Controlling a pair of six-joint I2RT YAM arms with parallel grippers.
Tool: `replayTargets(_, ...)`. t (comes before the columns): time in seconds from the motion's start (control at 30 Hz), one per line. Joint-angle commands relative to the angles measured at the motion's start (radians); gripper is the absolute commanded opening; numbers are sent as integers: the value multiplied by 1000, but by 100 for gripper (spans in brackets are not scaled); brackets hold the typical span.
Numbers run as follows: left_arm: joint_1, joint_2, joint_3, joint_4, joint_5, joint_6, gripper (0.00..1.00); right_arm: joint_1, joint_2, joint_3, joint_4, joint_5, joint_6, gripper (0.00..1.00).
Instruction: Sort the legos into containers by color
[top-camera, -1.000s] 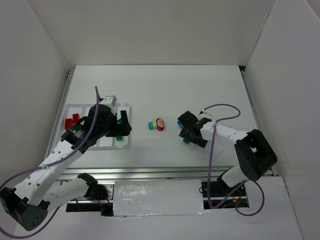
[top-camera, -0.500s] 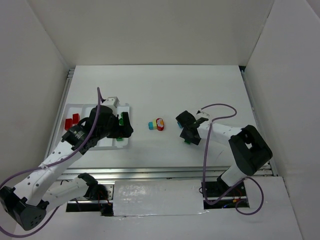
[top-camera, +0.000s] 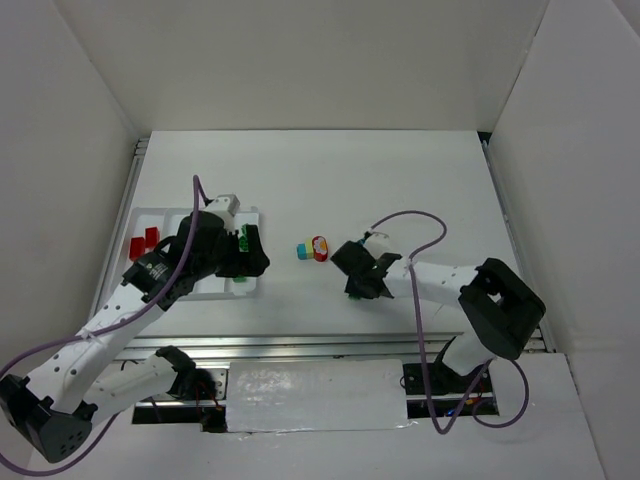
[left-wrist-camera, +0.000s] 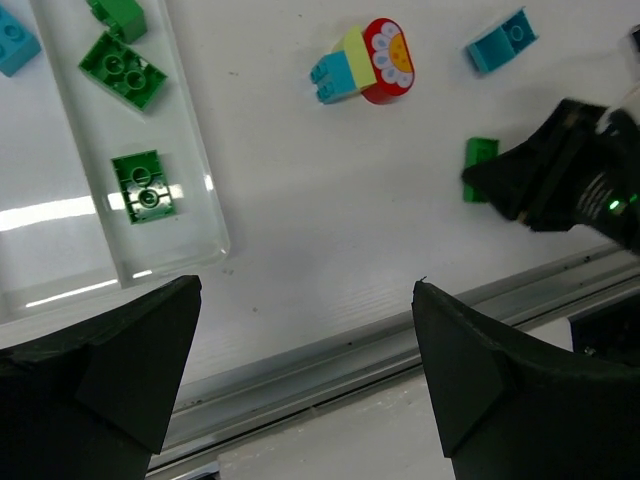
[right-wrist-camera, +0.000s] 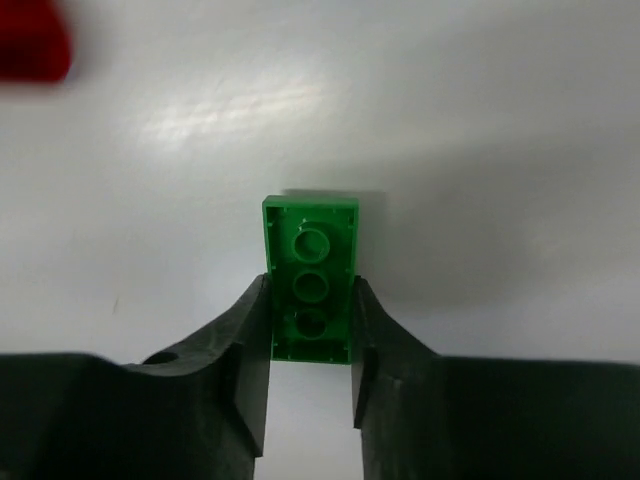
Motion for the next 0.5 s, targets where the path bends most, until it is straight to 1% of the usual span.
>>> replayTargets(0.0,-7,-28,-18,72,116,-26,99,179,-64,9,28,31,-106,0)
replayTargets(0.03,-5,-31,-26,111,201,-38,99,225,-84,6,54,49,-149,0)
replayTargets(0.07,-5,-33,-40,132,246,-52,99,309,-130,0,122,46,-247,0)
replayTargets(0.1,-7,-36,-48,155,288,-85,100,353,-153,-25,164,38,-292,0)
replayTargets(0.13,-5,-36,-61,195,356,-104,99,423,-179,-36,231,34,-360,0)
replayTargets(0.17,-5,-37,-71,214,383,-145,100,454,-225,-51,259,35,-381,0)
replayTargets(0.2,-7,-42,-78,253,414,-164,100,477,-245,-57,282,31,-398,0)
replayTargets(0.27,-7,-44,-104,283,478,-211,99,526,-305,-74,354,19,-442,0)
replayTargets(0.33,-7,-51,-126,304,503,-233,98,554,-354,-83,410,8,-490,0)
replayTargets(0.47,-7,-74,-164,330,562,-271,95,597,-406,-71,462,21,-551,0)
